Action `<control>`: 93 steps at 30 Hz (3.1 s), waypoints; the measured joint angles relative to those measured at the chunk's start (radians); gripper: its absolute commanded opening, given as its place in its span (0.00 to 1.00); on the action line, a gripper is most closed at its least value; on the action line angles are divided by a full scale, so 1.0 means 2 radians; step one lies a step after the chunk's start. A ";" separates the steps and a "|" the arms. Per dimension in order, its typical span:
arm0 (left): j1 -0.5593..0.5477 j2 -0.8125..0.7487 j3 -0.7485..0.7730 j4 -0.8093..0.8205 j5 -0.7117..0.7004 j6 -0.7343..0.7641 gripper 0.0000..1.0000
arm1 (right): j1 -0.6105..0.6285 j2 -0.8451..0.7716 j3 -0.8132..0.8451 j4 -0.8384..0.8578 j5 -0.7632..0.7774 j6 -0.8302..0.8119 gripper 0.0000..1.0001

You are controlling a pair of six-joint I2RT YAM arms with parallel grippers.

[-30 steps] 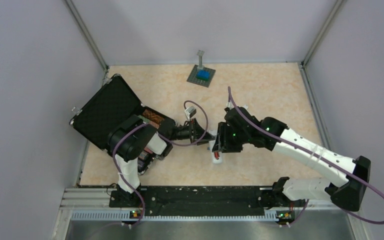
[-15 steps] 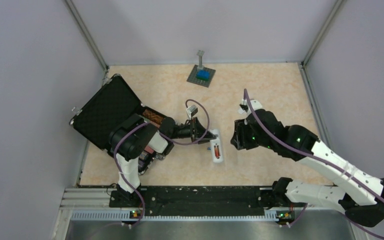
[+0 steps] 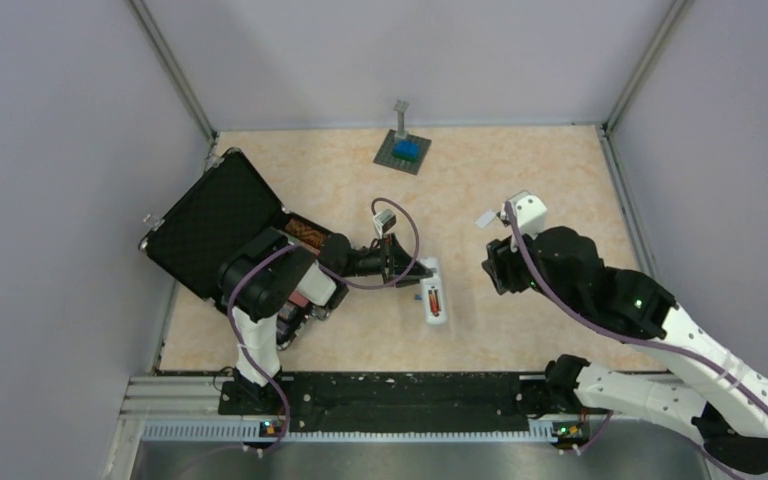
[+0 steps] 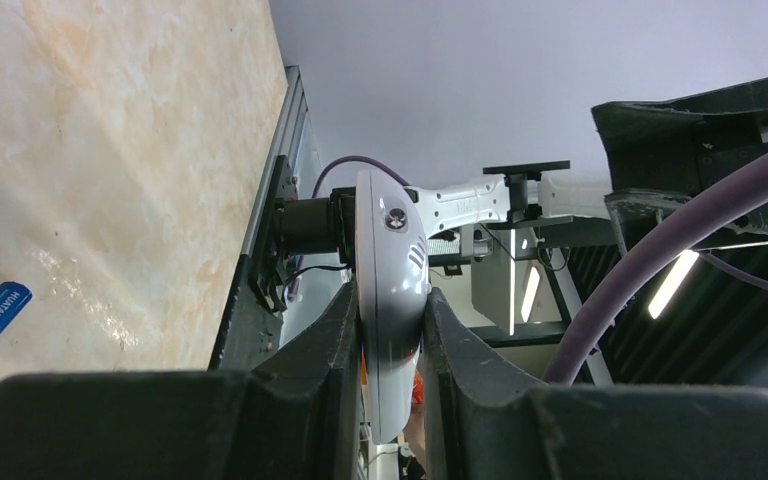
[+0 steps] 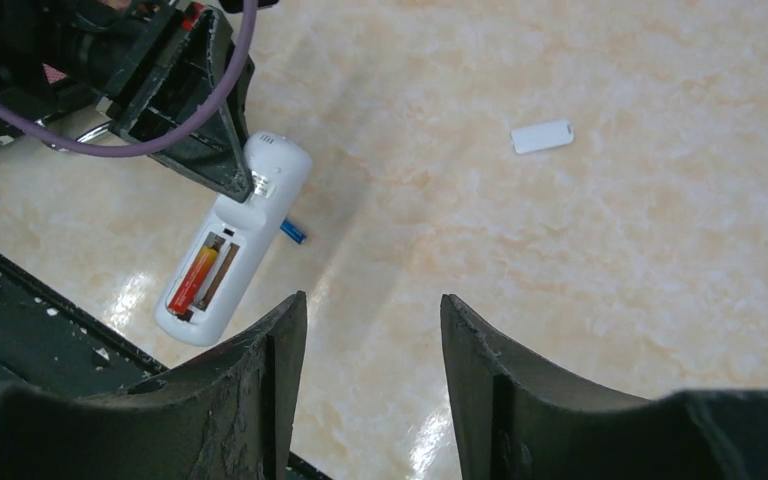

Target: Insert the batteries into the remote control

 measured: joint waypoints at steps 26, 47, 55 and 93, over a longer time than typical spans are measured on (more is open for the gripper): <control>0.000 0.009 0.000 0.003 0.017 0.001 0.00 | 0.000 -0.047 -0.078 0.088 -0.106 -0.104 0.48; 0.000 0.008 0.035 0.002 0.062 -0.024 0.00 | 0.055 0.001 -0.162 0.206 -0.195 -0.174 0.45; 0.000 -0.013 0.060 0.006 0.075 -0.041 0.00 | 0.074 -0.008 -0.162 0.202 -0.219 -0.203 0.44; 0.000 -0.014 0.060 0.006 0.077 -0.052 0.00 | 0.100 0.010 -0.162 0.220 -0.194 -0.218 0.30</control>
